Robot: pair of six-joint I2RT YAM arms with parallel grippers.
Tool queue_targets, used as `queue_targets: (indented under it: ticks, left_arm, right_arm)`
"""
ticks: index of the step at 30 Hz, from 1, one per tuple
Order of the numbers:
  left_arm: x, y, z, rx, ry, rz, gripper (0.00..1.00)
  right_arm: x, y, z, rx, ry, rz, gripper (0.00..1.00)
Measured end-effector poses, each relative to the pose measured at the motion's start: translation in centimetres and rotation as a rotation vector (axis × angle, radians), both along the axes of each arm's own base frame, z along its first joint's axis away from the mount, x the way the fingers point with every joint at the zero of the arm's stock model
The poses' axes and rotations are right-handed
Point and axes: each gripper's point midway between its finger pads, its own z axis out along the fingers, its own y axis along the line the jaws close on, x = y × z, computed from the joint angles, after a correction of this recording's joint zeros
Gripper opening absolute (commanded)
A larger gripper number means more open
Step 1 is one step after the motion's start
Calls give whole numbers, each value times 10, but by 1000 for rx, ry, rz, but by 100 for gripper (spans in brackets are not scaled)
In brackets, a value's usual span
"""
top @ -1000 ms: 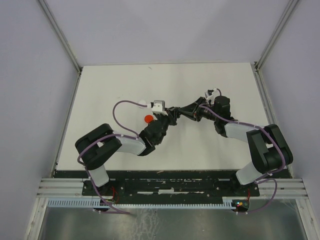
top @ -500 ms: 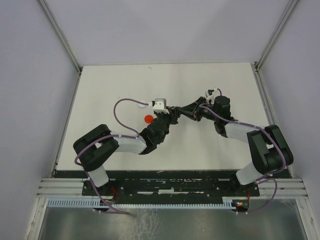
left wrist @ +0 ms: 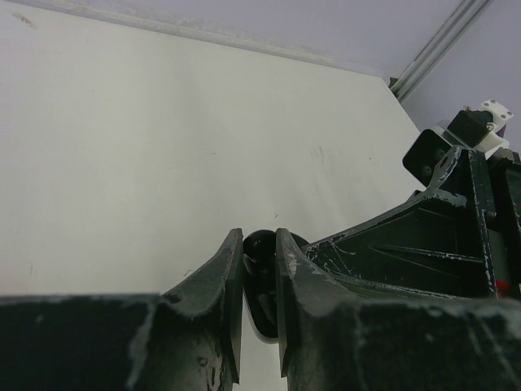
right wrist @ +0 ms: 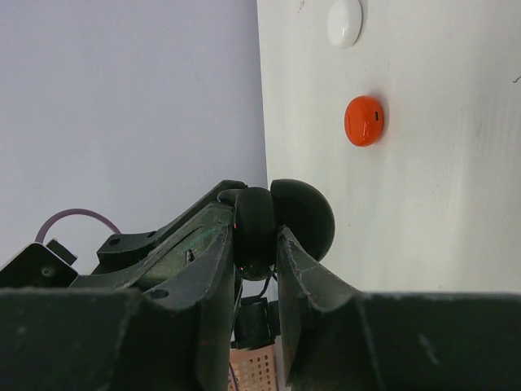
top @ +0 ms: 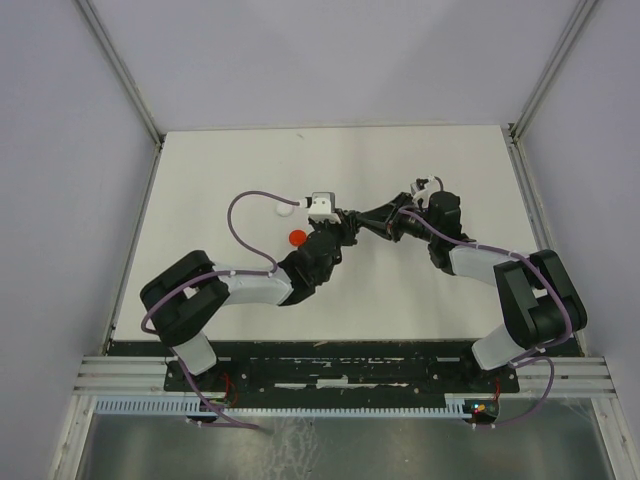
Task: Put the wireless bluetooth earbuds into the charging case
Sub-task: Place the earbud in the charging case.
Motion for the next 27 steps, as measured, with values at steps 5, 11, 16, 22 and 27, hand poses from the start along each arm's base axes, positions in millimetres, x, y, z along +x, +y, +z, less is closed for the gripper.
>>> queue_targets:
  ticks: [5, 11, 16, 22, 27]
  left_arm:
    - [3, -1, 4, 20, 13, 13, 3]
    - [7, -1, 11, 44, 28, 34, 3]
    - [9, -1, 15, 74, 48, 48, 3]
    - [11, -1, 15, 103, 66, 56, 3]
    - [11, -1, 14, 110, 71, 55, 3]
  right_arm:
    - [1, 0, 4, 19, 3, -6, 6]
    - [3, 1, 11, 45, 0, -15, 6]
    - [5, 1, 14, 55, 2, -20, 6]
    - [6, 1, 15, 59, 8, -24, 6]
    - [6, 1, 15, 60, 11, -26, 6]
